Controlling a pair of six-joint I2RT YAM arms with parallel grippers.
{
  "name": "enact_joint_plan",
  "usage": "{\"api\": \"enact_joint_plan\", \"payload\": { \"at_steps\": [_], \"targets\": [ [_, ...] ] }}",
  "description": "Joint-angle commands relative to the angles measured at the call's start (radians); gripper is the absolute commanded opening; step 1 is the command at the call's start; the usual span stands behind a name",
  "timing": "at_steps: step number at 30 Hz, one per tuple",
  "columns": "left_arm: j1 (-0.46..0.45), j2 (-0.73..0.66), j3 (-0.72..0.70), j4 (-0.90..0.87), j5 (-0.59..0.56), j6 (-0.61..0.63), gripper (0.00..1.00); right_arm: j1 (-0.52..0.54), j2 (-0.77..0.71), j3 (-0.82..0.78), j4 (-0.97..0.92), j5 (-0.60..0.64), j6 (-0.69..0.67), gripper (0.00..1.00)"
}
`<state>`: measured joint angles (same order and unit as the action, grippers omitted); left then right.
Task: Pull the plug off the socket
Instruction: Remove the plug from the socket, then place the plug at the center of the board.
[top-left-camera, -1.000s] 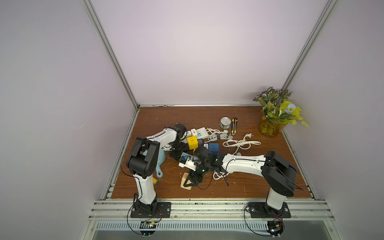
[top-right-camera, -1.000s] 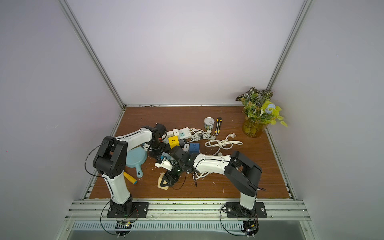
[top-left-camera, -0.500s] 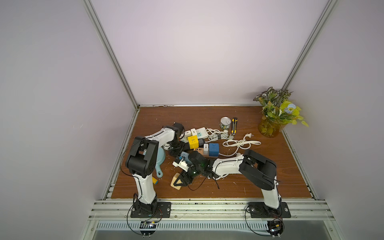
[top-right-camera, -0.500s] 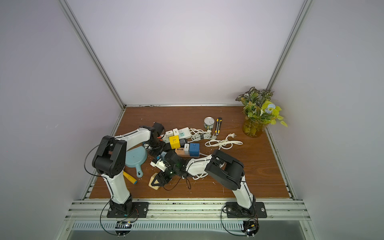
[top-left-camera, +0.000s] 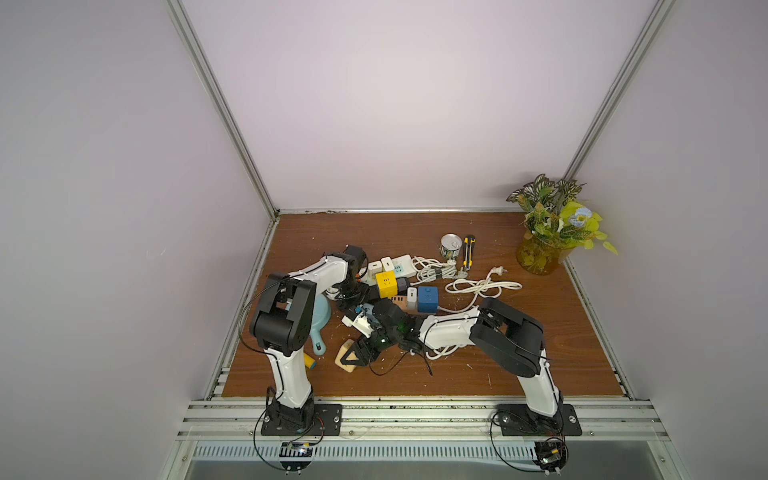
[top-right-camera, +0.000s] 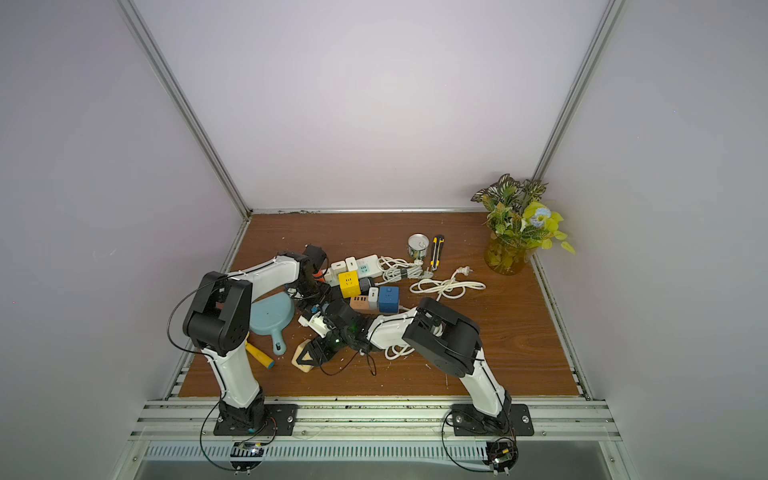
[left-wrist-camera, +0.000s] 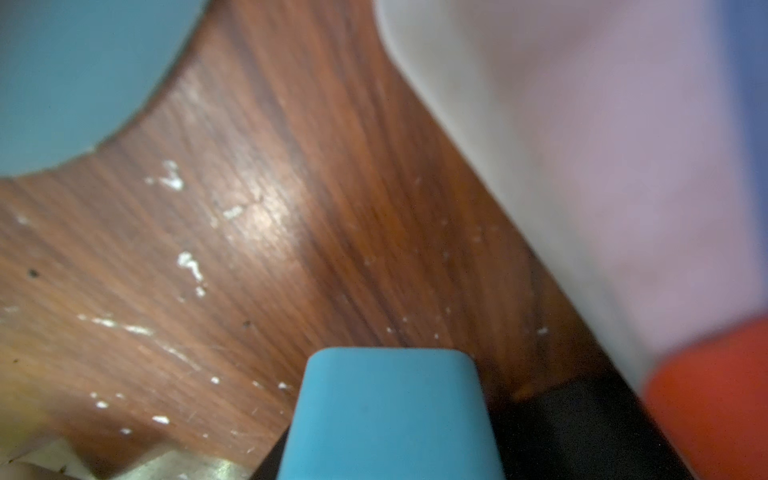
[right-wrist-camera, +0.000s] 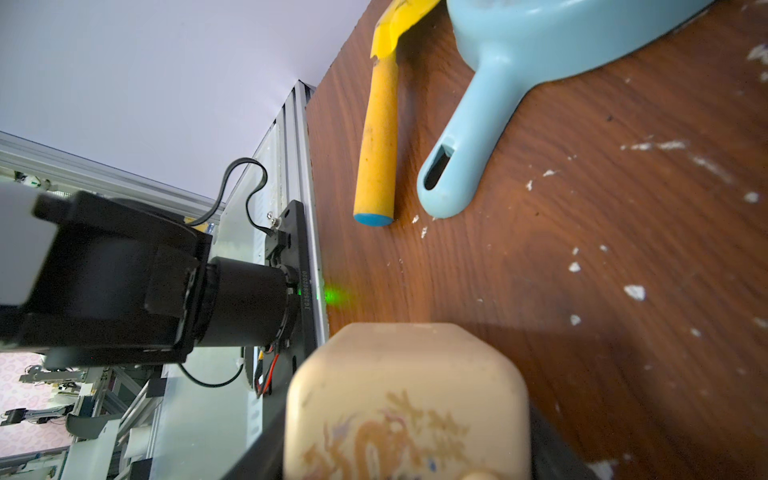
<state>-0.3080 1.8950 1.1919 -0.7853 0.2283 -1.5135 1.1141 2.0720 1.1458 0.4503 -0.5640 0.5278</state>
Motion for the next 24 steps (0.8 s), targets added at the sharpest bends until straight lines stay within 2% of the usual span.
{"api": "enact_joint_plan", "payload": {
  "at_steps": [1, 7, 9, 11, 24],
  "targets": [
    [0.0, 0.124, -0.08, 0.07, -0.004, 0.015, 0.13, -0.015, -0.043, 0.012, -0.04, 0.051, -0.014, 0.67],
    [-0.001, 0.131, -0.071, 0.07, 0.0, 0.016, 0.12, -0.033, -0.071, 0.006, -0.073, 0.054, -0.028, 0.76],
    [-0.001, 0.133, -0.068, 0.07, -0.001, 0.013, 0.11, -0.033, -0.072, 0.014, -0.088, 0.045, -0.032, 0.86],
    [-0.001, 0.135, -0.064, 0.07, 0.0, 0.014, 0.11, -0.032, -0.083, 0.014, -0.095, 0.049, -0.036, 0.9],
    [-0.005, 0.148, -0.054, 0.07, 0.003, 0.006, 0.11, -0.049, -0.229, -0.036, -0.244, 0.181, -0.121, 0.98]
  ]
}}
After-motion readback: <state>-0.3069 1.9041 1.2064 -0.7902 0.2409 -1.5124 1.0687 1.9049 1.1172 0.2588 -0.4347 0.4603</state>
